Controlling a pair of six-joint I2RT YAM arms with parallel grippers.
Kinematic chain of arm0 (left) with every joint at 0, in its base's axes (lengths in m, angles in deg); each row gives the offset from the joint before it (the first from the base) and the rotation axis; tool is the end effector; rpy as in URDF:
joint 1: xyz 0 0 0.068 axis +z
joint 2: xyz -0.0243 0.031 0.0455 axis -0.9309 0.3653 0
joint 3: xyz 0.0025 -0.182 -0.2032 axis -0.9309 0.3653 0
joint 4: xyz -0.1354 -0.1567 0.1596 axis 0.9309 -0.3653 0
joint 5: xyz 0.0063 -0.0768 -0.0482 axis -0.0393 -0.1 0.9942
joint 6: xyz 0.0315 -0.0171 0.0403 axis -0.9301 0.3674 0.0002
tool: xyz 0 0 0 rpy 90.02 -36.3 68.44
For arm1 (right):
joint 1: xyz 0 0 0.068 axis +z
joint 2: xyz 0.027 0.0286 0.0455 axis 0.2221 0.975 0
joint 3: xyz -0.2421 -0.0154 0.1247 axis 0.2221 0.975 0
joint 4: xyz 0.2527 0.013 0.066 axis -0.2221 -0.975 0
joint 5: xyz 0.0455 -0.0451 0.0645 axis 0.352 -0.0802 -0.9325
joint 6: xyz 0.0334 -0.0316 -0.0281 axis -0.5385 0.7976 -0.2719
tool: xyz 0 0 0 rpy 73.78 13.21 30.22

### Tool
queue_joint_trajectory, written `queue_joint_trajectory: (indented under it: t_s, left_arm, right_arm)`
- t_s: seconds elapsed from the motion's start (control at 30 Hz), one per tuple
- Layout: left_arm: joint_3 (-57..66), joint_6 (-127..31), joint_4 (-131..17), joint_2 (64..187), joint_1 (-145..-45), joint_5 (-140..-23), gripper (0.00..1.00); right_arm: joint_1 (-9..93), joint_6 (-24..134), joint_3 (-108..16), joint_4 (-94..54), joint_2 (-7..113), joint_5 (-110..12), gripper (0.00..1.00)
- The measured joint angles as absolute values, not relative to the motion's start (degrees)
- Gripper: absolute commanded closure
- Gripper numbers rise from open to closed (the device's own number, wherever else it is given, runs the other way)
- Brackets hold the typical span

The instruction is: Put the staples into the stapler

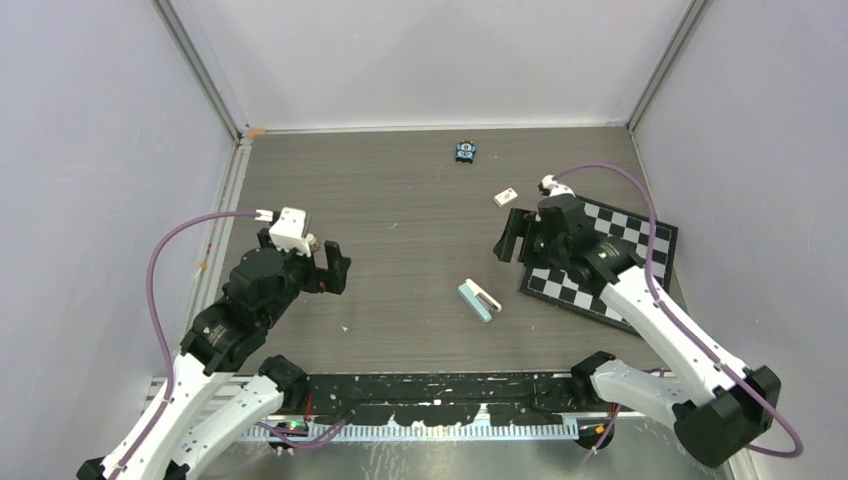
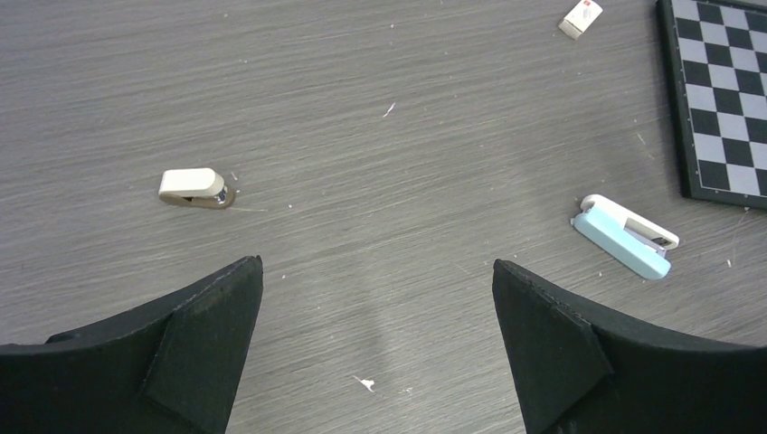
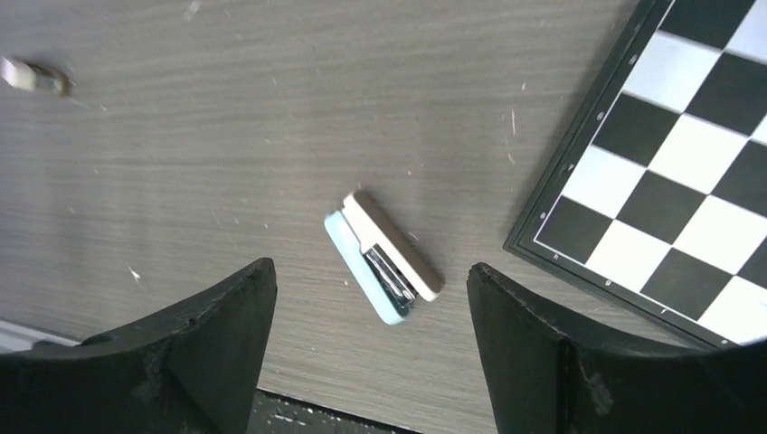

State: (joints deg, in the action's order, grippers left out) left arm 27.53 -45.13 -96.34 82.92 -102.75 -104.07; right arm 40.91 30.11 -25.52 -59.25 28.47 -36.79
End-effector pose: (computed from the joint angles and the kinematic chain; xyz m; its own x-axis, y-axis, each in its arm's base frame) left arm 0.1016 -0.0584 0.3447 -0.3720 -0.0455 -0.9271 0.2690 0.9507 -0.1545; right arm 0.1813 0.0937 0.3156 -0.7130 0.2162 -0.6671 -0.0499 0.9332 0.3558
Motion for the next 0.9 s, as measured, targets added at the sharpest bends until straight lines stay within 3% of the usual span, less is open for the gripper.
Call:
queue_joint_trajectory:
  t_s: [0.13, 0.37, 0.73, 0.9]
  left_arm:
    - [28.4, -45.1, -96.5, 82.6, -102.7, -104.5, 0.01]
    - [27.6, -44.8, -98.6, 84.2, -102.7, -105.8, 0.04]
    - [26.4, -39.5, -100.2, 86.7, -102.7, -104.1, 0.05]
    - [26.2, -33.8, -100.2, 87.6, -102.7, -100.2, 0.08]
  right_arm:
    - [41.6, 30.8, -22.8, -57.9, 33.3, -39.1, 0.33]
    - [47.6, 33.0, -20.0, -56.7, 43.2, -40.0, 0.23]
    - [55.0, 35.5, -19.6, -53.9, 51.5, -35.3, 0.23]
    - [55.9, 36.8, -19.2, -52.9, 54.8, -33.1, 0.28]
